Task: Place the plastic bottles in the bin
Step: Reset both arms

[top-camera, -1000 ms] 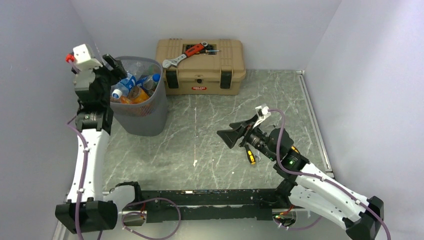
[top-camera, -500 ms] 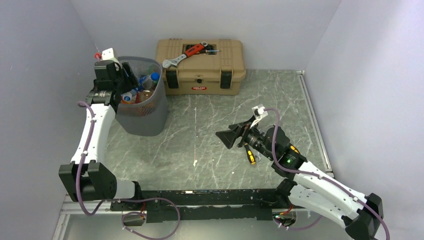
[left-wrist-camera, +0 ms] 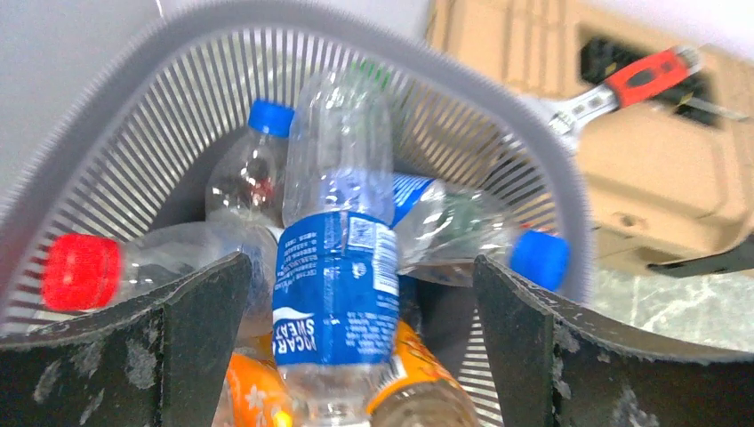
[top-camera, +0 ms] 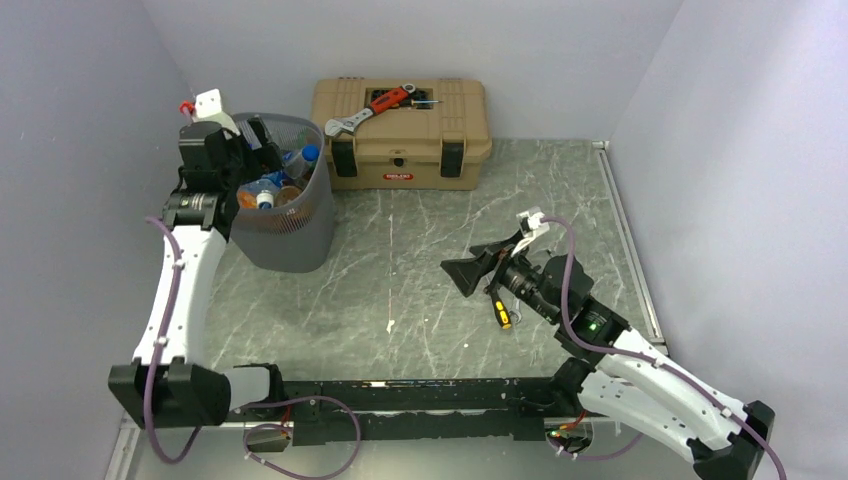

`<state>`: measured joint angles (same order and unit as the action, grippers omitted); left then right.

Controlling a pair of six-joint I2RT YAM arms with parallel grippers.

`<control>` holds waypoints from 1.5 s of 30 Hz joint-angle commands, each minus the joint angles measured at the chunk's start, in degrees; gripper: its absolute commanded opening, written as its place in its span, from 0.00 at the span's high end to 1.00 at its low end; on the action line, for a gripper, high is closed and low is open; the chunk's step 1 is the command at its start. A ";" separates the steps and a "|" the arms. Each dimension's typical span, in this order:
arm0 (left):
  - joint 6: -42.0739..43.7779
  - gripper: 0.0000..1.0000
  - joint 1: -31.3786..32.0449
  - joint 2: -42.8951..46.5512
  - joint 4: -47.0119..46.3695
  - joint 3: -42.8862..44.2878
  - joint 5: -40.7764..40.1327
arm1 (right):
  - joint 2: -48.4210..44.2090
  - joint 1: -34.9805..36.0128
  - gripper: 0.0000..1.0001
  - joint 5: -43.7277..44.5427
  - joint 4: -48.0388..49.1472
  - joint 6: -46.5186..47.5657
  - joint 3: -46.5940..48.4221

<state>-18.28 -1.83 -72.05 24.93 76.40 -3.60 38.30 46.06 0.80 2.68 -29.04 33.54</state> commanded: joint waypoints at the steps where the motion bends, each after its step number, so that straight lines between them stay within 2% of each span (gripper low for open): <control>1: 0.95 0.01 1.42 8.06 -2.78 4.91 -0.28 | -2.16 0.20 0.02 4.90 -4.90 4.54 5.68; 3: 1.76 0.01 1.47 10.83 -4.95 4.21 3.17 | -3.01 0.17 0.01 6.65 -8.04 5.95 7.17; 5: 4.83 0.01 3.80 12.23 -5.83 4.68 11.17 | -4.01 0.19 0.00 8.50 -10.29 6.81 8.53; 7: 8.47 0.00 8.53 11.05 -2.31 8.18 12.97 | -5.19 0.21 0.00 10.81 -11.45 7.80 9.14; 10: 13.79 0.00 19.04 10.20 -0.83 10.35 8.11 | -6.23 0.19 0.00 14.91 -13.04 8.89 10.15; 13: 15.44 0.01 27.16 10.20 -3.06 10.03 6.02 | -6.23 0.23 0.00 17.57 -15.52 9.66 11.65; 15: 16.55 0.00 33.31 7.88 -1.23 12.13 2.97 | -6.02 0.17 0.00 19.22 -16.41 9.91 11.66; 19: 22.44 0.01 48.71 1.97 0.37 14.42 -12.73 | -6.14 0.18 0.00 22.65 -18.89 8.65 11.26; 21: 21.24 0.00 52.20 -0.80 2.16 16.01 -15.96 | -6.78 0.18 0.00 24.91 -19.63 7.20 10.17; 26: 20.97 0.01 52.77 -6.04 4.22 17.26 -13.97 | -9.22 0.17 0.00 30.55 -21.11 3.57 7.90; 29: 20.69 0.00 52.79 -8.81 3.44 17.91 -21.25 | -11.04 0.19 0.00 34.04 -21.11 1.61 6.33; 33: 9.86 0.00 52.77 -9.68 2.79 15.79 -29.36 | -13.04 0.17 0.00 33.58 -20.32 2.66 5.00; 37: -2.52 0.00 53.11 -8.48 4.73 12.67 -31.96 | -12.19 0.17 0.00 33.70 -20.69 2.56 4.93; 39: -5.82 0.01 55.17 -7.81 6.84 13.35 -33.27 | -11.14 0.17 0.00 33.49 -20.69 2.67 5.13; 42: -10.42 0.01 56.05 -6.27 10.79 14.23 -30.85 | -10.37 0.17 0.00 33.70 -21.08 1.94 5.48; 45: -5.33 0.01 56.17 -5.11 12.61 14.07 -23.51 | -10.91 0.19 0.00 33.99 -20.26 1.36 4.71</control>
<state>-22.37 53.80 -81.30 34.41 89.43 -32.21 27.88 46.06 33.17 -19.05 -26.63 38.54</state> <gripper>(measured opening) 0.995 0.994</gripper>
